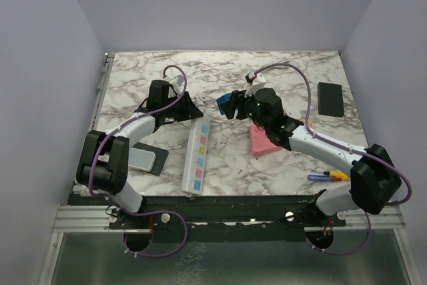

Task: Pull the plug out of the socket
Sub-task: Place the socket at the center of the board, then place the plug at the center of the board.

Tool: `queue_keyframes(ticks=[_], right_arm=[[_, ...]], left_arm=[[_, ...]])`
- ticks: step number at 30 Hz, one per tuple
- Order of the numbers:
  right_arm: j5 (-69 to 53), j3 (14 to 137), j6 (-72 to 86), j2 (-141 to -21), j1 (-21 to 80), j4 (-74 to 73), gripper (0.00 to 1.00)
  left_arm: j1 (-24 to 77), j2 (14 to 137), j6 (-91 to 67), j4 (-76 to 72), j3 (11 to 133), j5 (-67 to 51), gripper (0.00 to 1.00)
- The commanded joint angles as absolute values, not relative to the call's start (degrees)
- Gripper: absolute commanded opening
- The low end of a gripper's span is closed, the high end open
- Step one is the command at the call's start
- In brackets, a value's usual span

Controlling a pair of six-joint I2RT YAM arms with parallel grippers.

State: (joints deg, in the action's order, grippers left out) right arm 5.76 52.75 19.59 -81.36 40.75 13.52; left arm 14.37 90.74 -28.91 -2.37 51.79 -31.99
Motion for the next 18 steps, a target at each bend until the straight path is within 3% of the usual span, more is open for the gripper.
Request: queue_keyframes(ticks=[1, 18], right_arm=[[8.8, 53.2, 18.5, -80.0, 40.5, 12.2, 0.01], [5.3, 53.2, 23.4, -85.6, 33.9, 0.1, 0.01]], left_arm=[[14.2, 91.3, -25.7, -4.0, 51.8, -30.3, 0.0], [14.2, 99.6, -25.9, -3.9, 54.9, -28.1, 0.0]])
